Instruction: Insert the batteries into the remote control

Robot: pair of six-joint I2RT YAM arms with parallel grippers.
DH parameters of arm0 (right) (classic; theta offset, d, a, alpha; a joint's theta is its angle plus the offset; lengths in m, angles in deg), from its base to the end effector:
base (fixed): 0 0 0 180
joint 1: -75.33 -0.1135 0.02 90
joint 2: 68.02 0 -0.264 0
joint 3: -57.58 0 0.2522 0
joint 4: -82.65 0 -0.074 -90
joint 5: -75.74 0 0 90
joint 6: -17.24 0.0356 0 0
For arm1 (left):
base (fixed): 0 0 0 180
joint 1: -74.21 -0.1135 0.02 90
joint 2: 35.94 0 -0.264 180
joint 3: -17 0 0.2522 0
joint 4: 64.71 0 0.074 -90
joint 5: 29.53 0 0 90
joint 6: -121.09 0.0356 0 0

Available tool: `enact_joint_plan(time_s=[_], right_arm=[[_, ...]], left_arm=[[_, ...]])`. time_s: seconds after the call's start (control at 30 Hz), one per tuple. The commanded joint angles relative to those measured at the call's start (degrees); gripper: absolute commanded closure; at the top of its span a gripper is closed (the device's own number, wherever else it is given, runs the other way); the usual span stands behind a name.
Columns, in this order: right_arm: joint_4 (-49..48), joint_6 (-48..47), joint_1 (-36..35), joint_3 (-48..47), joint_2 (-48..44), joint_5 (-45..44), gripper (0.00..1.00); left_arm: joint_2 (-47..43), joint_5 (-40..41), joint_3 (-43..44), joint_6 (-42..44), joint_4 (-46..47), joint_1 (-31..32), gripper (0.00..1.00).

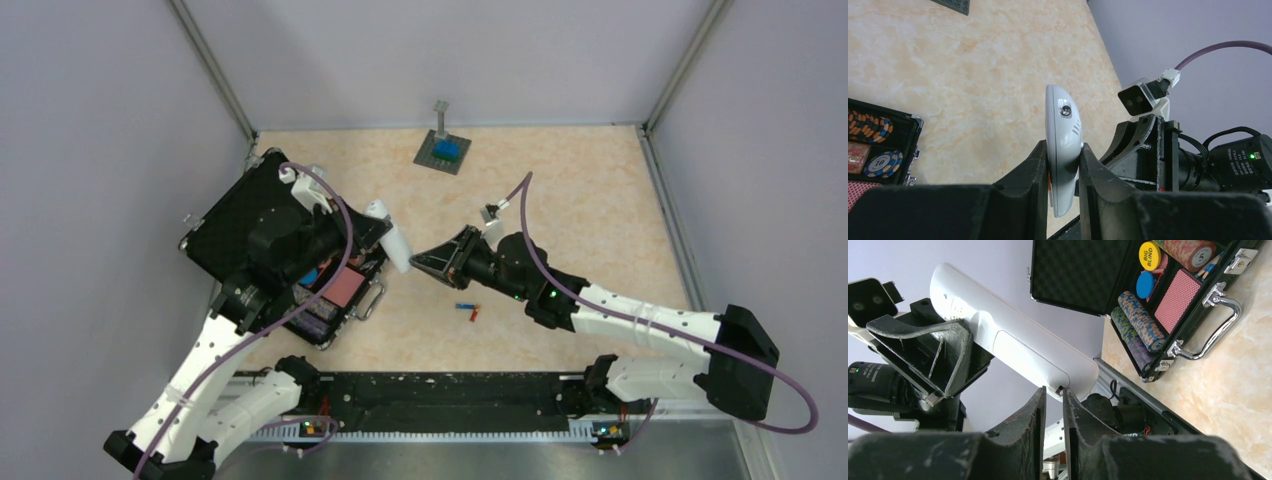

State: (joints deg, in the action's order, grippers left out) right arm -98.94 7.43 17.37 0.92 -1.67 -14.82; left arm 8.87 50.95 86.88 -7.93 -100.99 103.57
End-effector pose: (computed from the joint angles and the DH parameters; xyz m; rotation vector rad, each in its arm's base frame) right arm 0.1442 0.2297 0.2974 0.4076 2.0292 1.6740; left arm 0.1437 -0.0876 0.3852 -0.0301 1.8771 -0.9934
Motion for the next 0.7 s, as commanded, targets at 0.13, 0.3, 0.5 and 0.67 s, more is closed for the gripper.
enact_joint_plan(time_s=[0.13, 0.3, 0.5, 0.67], right_arm=[[-5.11, 0.95, 0.35, -2.45, 0.73, 0.22, 0.83], [-5.54, 1.66, 0.32, -2.16, 0.97, 0.23, 0.82], [-9.04, 2.85, 0.31, -0.73, 1.44, 0.23, 0.82], [-12.79, 3.61, 0.35, 0.92, 1.8, -0.31, 0.82]], left_arm=[[-0.91, -0.94, 0.84, -0.39, 4.12, 0.16, 1.0], [-1.05, -0.94, 0.75, -0.64, 4.42, 0.16, 1.0], [-1.11, -1.29, 0.82, -1.66, 4.36, 0.12, 1.0], [-1.09, -1.29, 1.09, -3.06, 3.44, 0.17, 1.0]])
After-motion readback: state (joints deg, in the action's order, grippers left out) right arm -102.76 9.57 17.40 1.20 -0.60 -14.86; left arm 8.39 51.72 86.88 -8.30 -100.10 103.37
